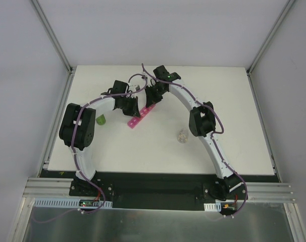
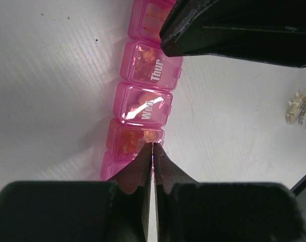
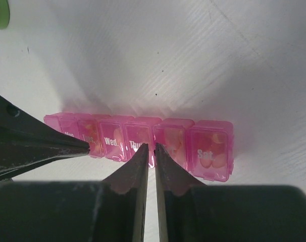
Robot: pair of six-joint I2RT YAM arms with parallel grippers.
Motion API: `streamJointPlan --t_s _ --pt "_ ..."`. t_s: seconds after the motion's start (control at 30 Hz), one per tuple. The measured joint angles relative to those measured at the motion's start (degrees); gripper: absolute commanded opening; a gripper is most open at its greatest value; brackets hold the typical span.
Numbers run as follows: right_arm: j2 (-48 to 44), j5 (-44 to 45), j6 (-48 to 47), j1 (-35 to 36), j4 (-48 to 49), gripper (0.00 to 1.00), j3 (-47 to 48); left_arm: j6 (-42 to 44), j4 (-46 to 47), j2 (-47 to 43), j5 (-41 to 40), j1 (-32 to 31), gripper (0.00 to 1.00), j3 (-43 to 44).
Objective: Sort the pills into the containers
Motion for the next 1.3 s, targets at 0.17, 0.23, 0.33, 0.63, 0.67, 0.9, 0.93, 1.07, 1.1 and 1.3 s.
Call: streamJointPlan --t_s 0.17,0.23,0.33,0.63,0.67,0.9,0.93,1.07,1.1,1.3 --pt "0.00 0.28 0.31 0.00 0.00 0.13 0.00 0.85 -1.84 0.28 -2.60 -0.57 0.02 1.36" --pt "0.00 0.42 0.37 0.00 0.00 0.13 0.00 0.98 -2.56 0.42 -3.76 -0.74 0.02 1.90" --pt "0.00 0.48 0.55 0.00 0.02 0.13 0.00 1.38 -3.52 0.66 -5.09 -1.09 0.02 2.62" --pt "0.00 0.83 0.72 0.00 0.00 0.13 0.20 2.16 -5.60 1.46 -7.76 -2.25 0.02 4.46" --pt "0.00 0.87 0.74 0.00 0.04 0.13 0.22 2.16 -5.73 1.57 -7.93 -2.38 0.02 4.63" --pt "0.00 0.17 1.09 -0.13 0.26 0.13 0.22 2.16 -6.12 2.19 -8.26 -2.58 0.02 5.20" --pt "0.00 -0.33 1.22 -0.20 0.31 0.13 0.22 2.16 -6.12 2.25 -8.26 -2.58 0.02 5.27" --pt "0.00 -2.69 2.08 -0.59 1.05 0.13 0.22 2.14 -6.43 2.51 -8.26 -2.58 0.02 5.57" --pt "0.00 -3.37 2.27 -0.76 1.22 0.13 0.22 2.14 -6.49 2.58 -8.26 -2.58 0.02 5.66" --pt "0.00 -6.64 3.74 -1.73 2.60 0.13 0.07 2.12 -7.17 3.10 -8.26 -2.58 0.02 6.40"
